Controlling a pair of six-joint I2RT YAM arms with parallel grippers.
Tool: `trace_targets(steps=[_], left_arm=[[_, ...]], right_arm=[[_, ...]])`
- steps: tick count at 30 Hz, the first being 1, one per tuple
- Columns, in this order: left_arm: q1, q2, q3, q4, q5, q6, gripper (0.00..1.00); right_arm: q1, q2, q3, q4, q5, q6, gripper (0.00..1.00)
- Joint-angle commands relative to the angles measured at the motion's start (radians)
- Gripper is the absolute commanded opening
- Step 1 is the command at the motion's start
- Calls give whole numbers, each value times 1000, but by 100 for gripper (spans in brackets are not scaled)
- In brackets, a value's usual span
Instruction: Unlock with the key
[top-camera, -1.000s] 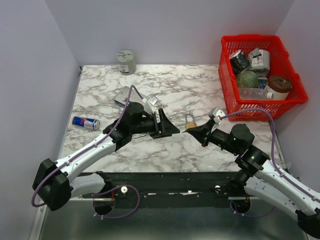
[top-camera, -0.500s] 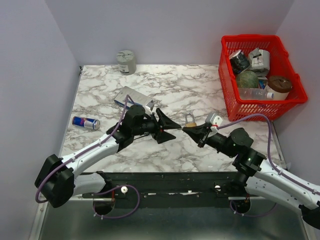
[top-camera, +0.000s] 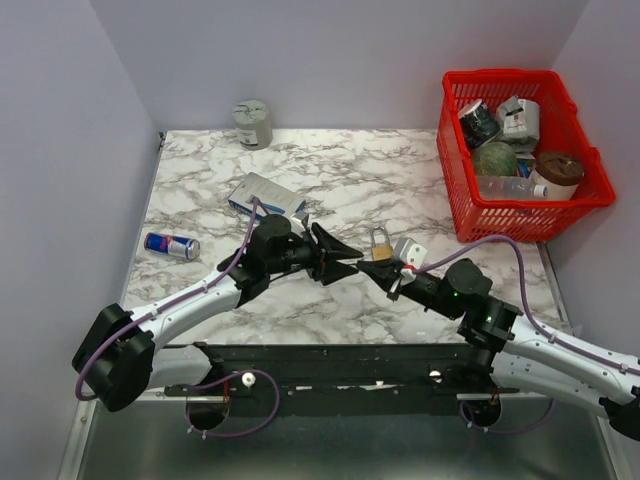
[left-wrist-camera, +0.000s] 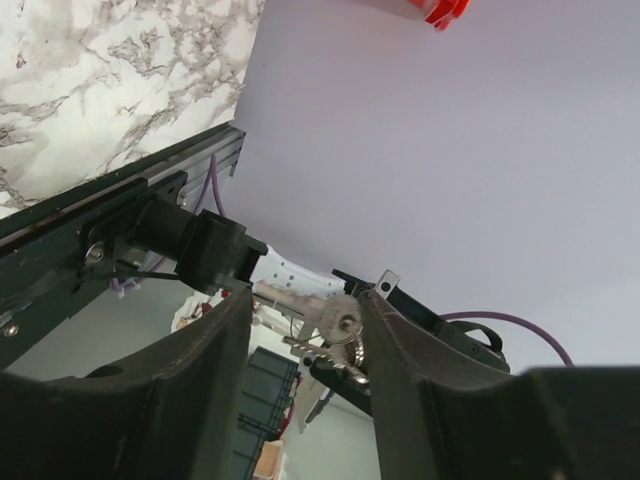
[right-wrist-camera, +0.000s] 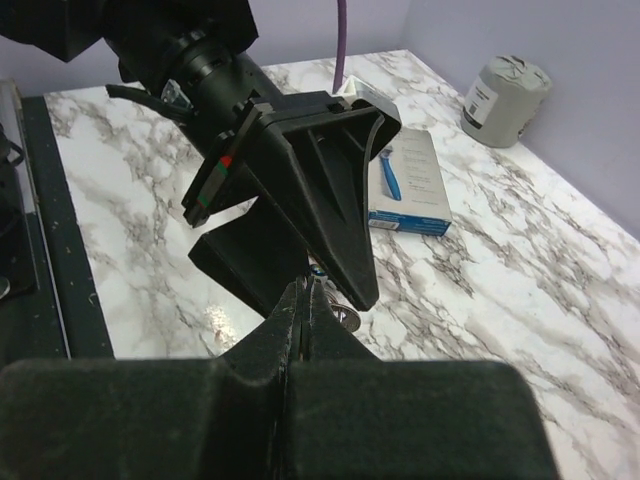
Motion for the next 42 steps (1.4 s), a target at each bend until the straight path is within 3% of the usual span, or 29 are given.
trace_targets(steps=[1,5,10,16,21,26,29,30,33,38,42], left_arm=[[-5,7,11,22,15,-34,50],[-5,2,2,8,14,-30,37],[-5,-1,-10,-1,15,-28,33],[-5,1,-7,-15,11,-24,14],[-2,12,-7,-15,9,-16,0],[9,18,8,-21,-15,53,0],[37,9,34,-19,-37,189,0],[44,7,41,-21,-43,244,0],[67,-22,68,-16,-68,476,0],[70,-71,146,-105,-80,975,0],[69,-134,81,-18,47,1219,0]], right_arm=[[39,30,1,30,85,-68,1],[73,42,4,29,128,-91,1],[82,36,3,23,136,-103,1],[97,41,11,0,134,-115,2],[114,51,21,-34,136,-103,10],[119,52,24,-55,179,-42,22],[117,36,11,-54,266,47,43],[119,32,8,-52,312,94,56],[110,1,6,-80,366,189,76],[-5,-65,12,-128,194,420,82],[-123,-71,37,-115,-112,561,82]])
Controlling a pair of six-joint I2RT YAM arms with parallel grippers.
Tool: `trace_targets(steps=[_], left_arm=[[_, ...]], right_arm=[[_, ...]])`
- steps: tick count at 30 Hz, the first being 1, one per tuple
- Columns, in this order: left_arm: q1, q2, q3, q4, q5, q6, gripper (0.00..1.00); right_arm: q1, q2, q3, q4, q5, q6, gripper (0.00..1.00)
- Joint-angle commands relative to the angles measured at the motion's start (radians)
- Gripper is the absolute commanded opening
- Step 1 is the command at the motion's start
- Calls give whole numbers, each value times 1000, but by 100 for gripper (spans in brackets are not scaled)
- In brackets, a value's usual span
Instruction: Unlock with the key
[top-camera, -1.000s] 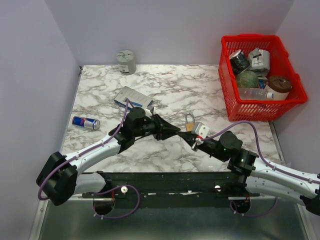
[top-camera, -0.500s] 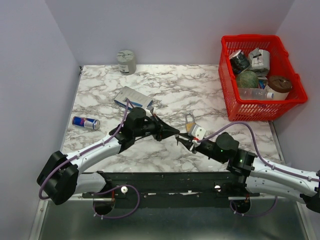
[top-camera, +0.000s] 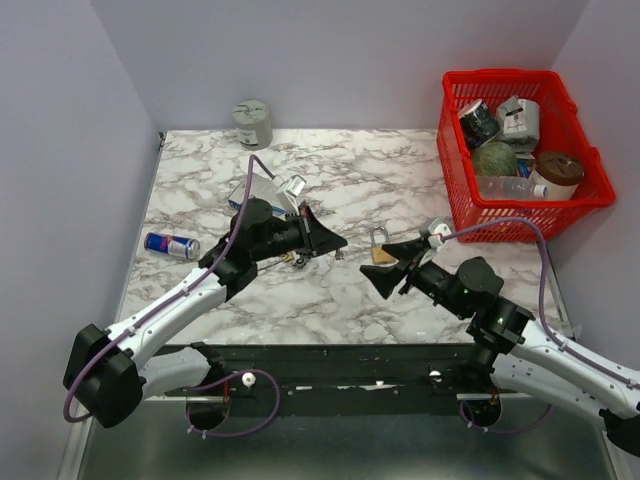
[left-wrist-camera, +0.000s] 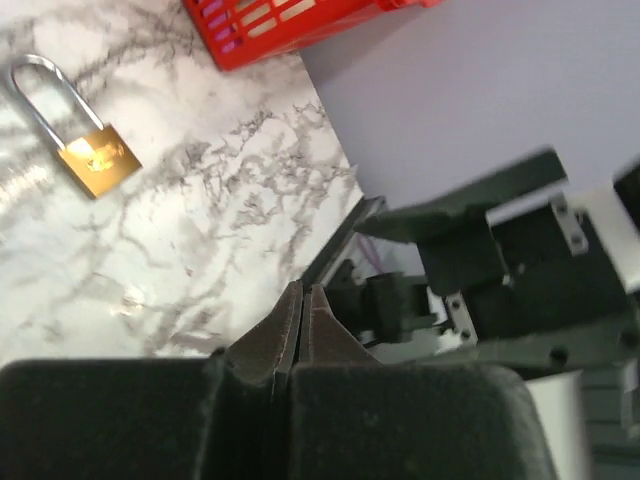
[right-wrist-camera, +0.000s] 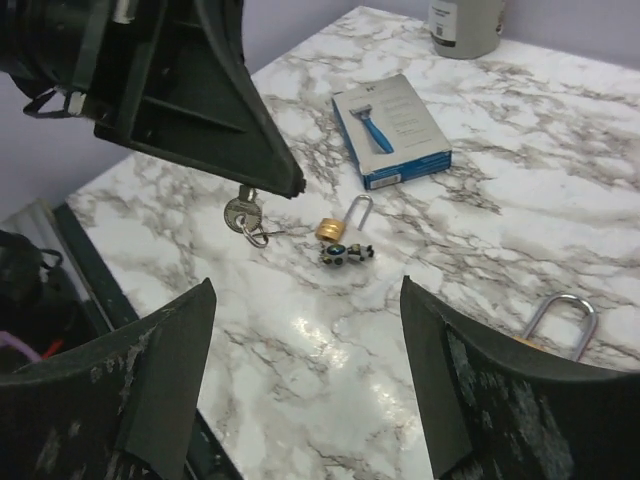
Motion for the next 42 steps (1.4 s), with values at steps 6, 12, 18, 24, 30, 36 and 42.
trace_targets(steps=[6,12,18,24,30,36,42], left_arm=[[0,-140,-134,206,251,445,0],[-1,-135,-146,280,306,413,0],[0,-149,-146,276,306,423,0],[0,-152,-149,289,319,413,0],[0,-146,-156,314,329,400,0],[0,-140,-157,325,339,393,0],[-1,-138,-159,331,343,390,0]], right_arm=[[-115,16,50,119,-485,320,79],[-115,138,85,150,-568,311,64],[-115,208,91,157,-537,306,53],[-115,214,77,174,-513,303,53],[-114,275,80,209,-539,306,46],[-114,286,73,243,-543,305,39],[-114,294,71,266,-559,316,33]])
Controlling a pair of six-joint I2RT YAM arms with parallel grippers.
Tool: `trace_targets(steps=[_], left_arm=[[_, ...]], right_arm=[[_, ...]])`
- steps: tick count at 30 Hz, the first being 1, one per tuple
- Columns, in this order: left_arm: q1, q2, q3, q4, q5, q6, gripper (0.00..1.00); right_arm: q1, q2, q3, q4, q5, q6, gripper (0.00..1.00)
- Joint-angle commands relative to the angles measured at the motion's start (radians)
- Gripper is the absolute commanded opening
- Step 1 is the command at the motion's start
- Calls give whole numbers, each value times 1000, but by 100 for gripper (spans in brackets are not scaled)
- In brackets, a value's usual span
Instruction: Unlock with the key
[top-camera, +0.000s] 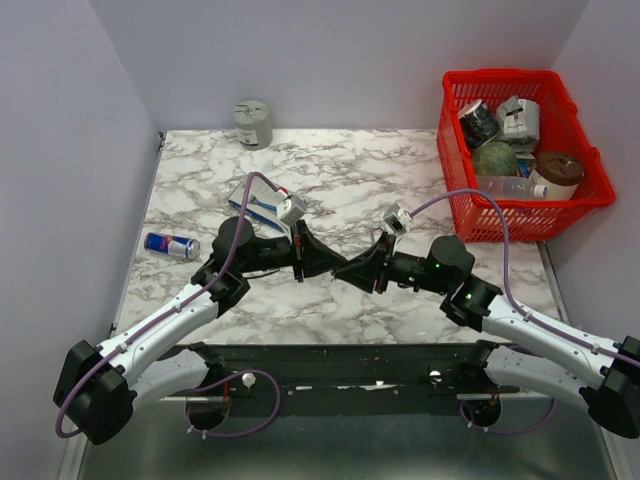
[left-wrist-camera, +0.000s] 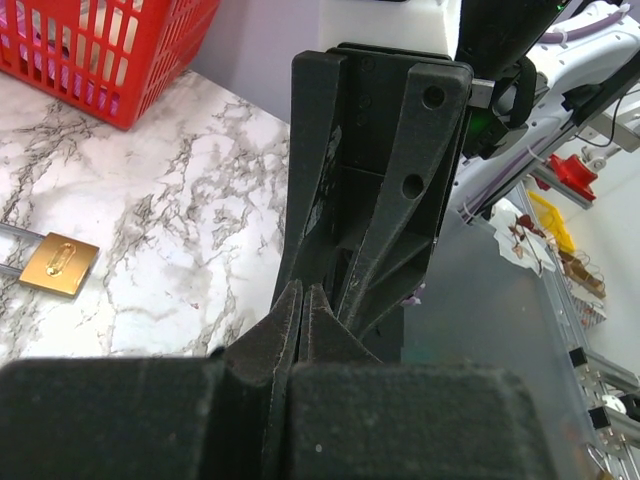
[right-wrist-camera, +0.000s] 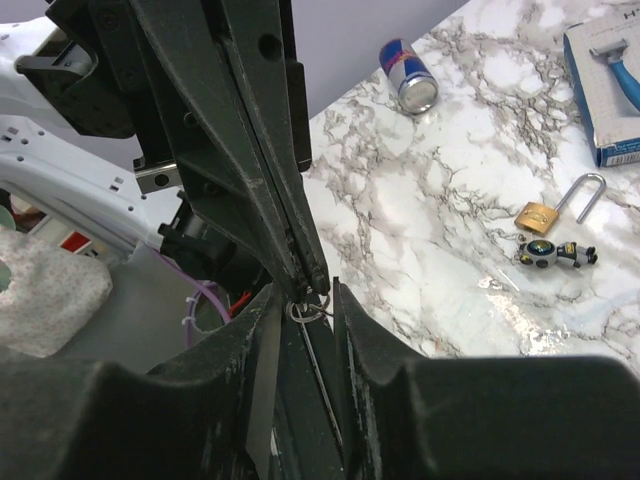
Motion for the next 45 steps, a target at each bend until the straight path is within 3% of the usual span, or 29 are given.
trace_targets(steps=[1,7,12,19,20,21,22,24,28,37,41,43,45], left_arm=[[0,-4,-13,52,32,7,0],[0,-4,-13,52,30,7,0],[0,-4,-13,52,29,7,0],[0,-5,-4,8,-3,21,1],[-1,-8,-1,-11,-17,27,12],[-1,-11,8,-29,-35,45,52],[-1,-24,12,-73,-83,53,72],[2,-37,24,-120,-155,61,98],[35,-67,30,-207,-349,-6,99],[63,-47,-30,-221,-511,-125,95],[-32,13,-19,-270,-652,-169,84],[-133,60,45,-369,-812,-183,80],[-179,159,122,-416,-884,-218,77]], right_arm=[[-2,14,5,53,-35,7,32],[-1,27,6,63,-49,13,23],[-1,29,-1,86,-73,18,1],[-1,30,-24,135,-69,52,1],[-2,29,-27,134,-55,62,1],[-2,26,-30,132,-41,69,1],[-2,18,-37,123,-15,70,1],[-2,14,-43,108,8,69,1],[-10,-6,-64,76,62,63,1],[-189,-77,-158,42,5,67,1],[-356,-140,-202,-18,-35,49,1],[-407,-182,-214,-82,-43,15,1],[-435,-222,-210,-163,5,-17,1]])
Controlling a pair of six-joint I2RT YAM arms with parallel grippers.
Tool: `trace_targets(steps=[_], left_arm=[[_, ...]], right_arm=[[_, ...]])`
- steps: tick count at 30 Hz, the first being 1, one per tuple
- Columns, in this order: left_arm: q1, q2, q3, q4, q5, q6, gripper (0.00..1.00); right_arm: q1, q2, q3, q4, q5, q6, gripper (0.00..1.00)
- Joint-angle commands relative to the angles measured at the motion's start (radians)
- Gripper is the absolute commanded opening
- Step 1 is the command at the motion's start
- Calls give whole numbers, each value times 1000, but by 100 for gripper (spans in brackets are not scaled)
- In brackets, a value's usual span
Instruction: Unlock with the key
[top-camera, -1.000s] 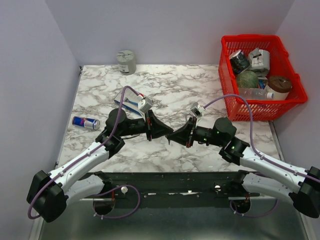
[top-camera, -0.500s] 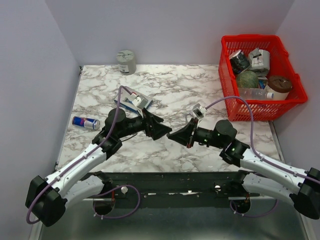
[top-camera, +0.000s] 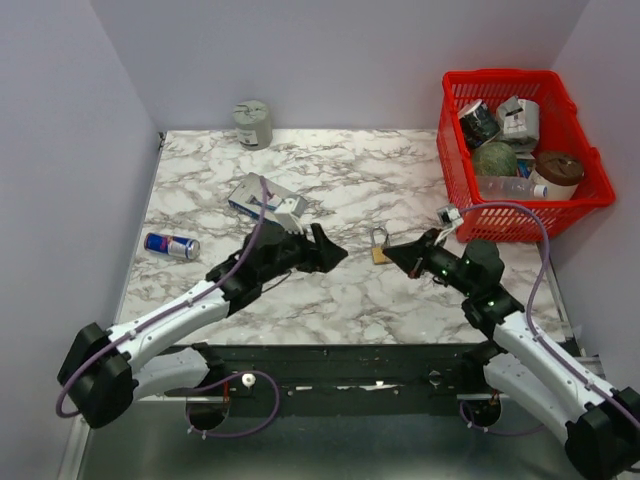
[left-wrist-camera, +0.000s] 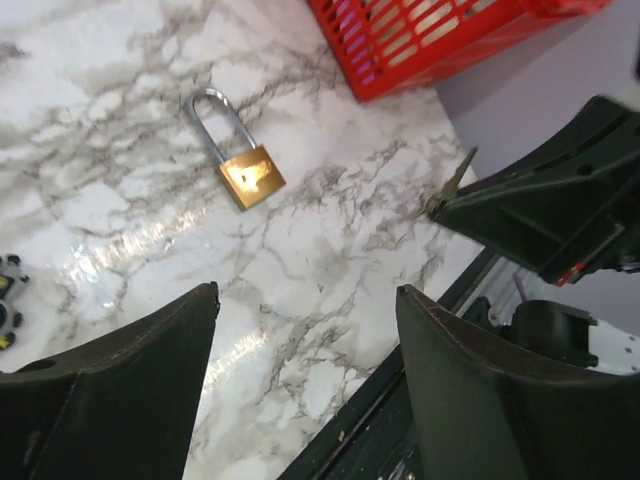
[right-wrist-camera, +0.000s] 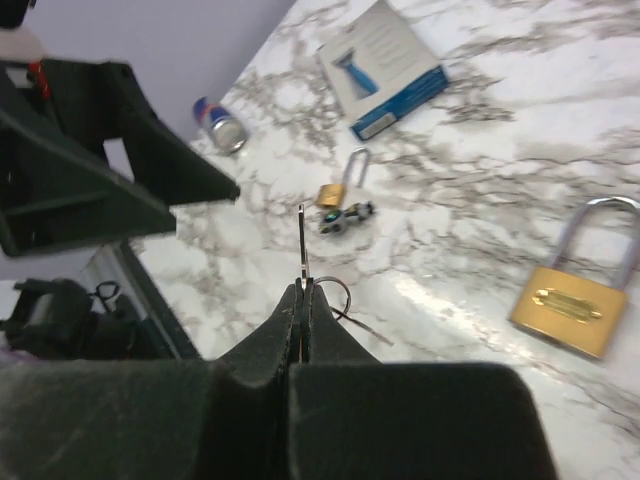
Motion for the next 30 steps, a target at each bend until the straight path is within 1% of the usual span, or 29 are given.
trace_targets(steps=[1,2,4,5,7,8,9,10,11,12,14,17,18,19,20,22,23,24,29,30], left_arm=[[-133,169,148,-210,-300,-114,75],[-147,239,169,-233,-317,-136,75],[-159,309,226,-261,-336,-159,75],[-177,379,246,-267,-349,-165,75],[-199,456,327,-296,-366,-161,75],[-208,538,362,-314,-386,-147,76],[-225,580,435,-336,-394,-141,77],[-229,621,473,-373,-394,-133,77],[-231,699,506,-393,-397,-128,77],[-233,735,563,-408,-394,-131,78],[-234,825,612,-442,-386,-127,79],[-245,913,706,-494,-403,-110,80],[-249,938,765,-511,-409,-99,81],[-255,962,799,-567,-423,-84,82],[-259,1010,833,-594,-432,-72,82],[-262,1051,916,-653,-457,-55,84],[-263,1088,939,-672,-461,-52,88],[-262,1105,977,-687,-464,-49,89],[-265,1177,1045,-732,-471,-50,91],[-269,1185,1066,-733,-471,-47,93]], right_arm=[[-57,-93,-10,-214,65,-83,1],[-58,-148,-12,-246,90,-88,1],[-63,-207,-12,-347,145,-94,1],[-66,-263,-10,-375,187,-99,1],[-74,-309,-6,-438,218,-112,1],[-75,-325,-4,-452,244,-117,1],[-78,-346,0,-463,251,-120,1],[-77,-353,3,-487,261,-122,1],[-78,-360,8,-503,285,-120,1],[-78,-380,13,-518,297,-117,1],[-80,-412,20,-550,322,-108,1],[-81,-483,34,-604,362,-108,1],[-81,-498,37,-618,366,-111,1],[-81,-515,40,-638,373,-112,1],[-81,-543,42,-641,374,-109,1],[-81,-569,39,-643,363,-102,1],[-81,-586,39,-642,347,-94,1],[-81,-593,39,-644,342,-94,1],[-81,-620,36,-649,324,-88,1],[-81,-621,36,-649,322,-88,1]])
